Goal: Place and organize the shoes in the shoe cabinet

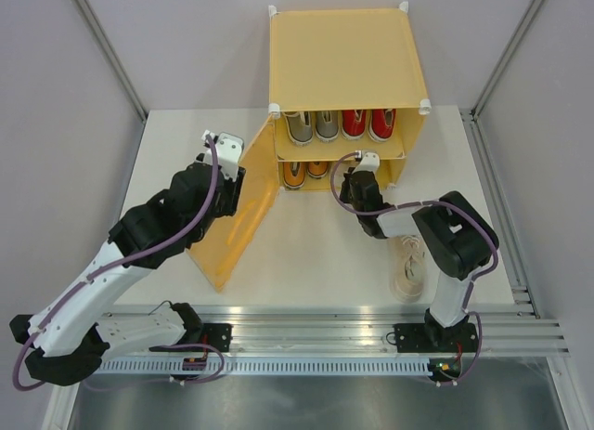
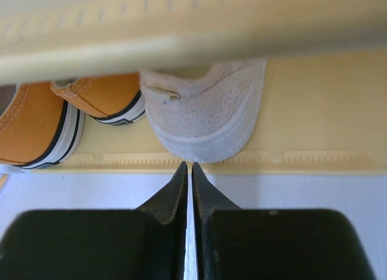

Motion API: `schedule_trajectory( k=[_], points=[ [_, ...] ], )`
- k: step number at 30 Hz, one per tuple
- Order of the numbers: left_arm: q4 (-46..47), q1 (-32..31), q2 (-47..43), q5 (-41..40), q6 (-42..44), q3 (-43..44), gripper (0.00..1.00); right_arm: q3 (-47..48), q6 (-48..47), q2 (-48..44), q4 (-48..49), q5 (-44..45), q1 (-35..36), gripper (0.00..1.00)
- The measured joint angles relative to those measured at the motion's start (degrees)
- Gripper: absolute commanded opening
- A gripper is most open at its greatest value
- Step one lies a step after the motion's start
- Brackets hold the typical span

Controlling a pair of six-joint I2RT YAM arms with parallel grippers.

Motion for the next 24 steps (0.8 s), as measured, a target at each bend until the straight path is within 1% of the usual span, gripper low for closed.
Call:
schedule_trajectory(
  k=[2,4,6,7,9,10,14,24],
  points=[
    [0.0,0.0,0.1,-0.1,-0.1,-0.4,0.38,1.3,-0.6,0.6,-1.0,0.4,0.0,0.05],
    [0.0,0.0,0.1,-0.3,-0.2,-0.6,0.38,2.2,-1.0,0.8,-1.5,0.7,0.0,0.04],
    [0.0,0.1,0.1,-0.5,-0.2,-0.8,0.33,2.9,-1.5,1.0,-1.9,0.9,0.0,0.02],
    [0.0,0.1,0.1,-0.6,-0.2,-0.9,0.28,3.5,-1.9,1.2,-2.2,1.1,0.0,0.01],
    [0.0,0.1,0.0,-0.7,-0.2,-0.9,0.22,4.4,-2.6,1.8,-2.5,1.3,0.0,0.01],
    [0.0,0.1,-0.1,-0.8,-0.2,-0.9,0.16,4.9,-3.0,2.0,-2.9,1.4,0.0,0.01],
    [0.5,-0.3,-0.6,1.5,-0.1,-1.1,0.03,7.0,-5.6,3.3,-4.1,2.0,0.2,0.01],
    [2.9,-0.5,-2.1,2.3,0.0,-3.0,0.02,9.3,-13.6,4.9,-5.6,5.5,1.3,0.01]
  ],
)
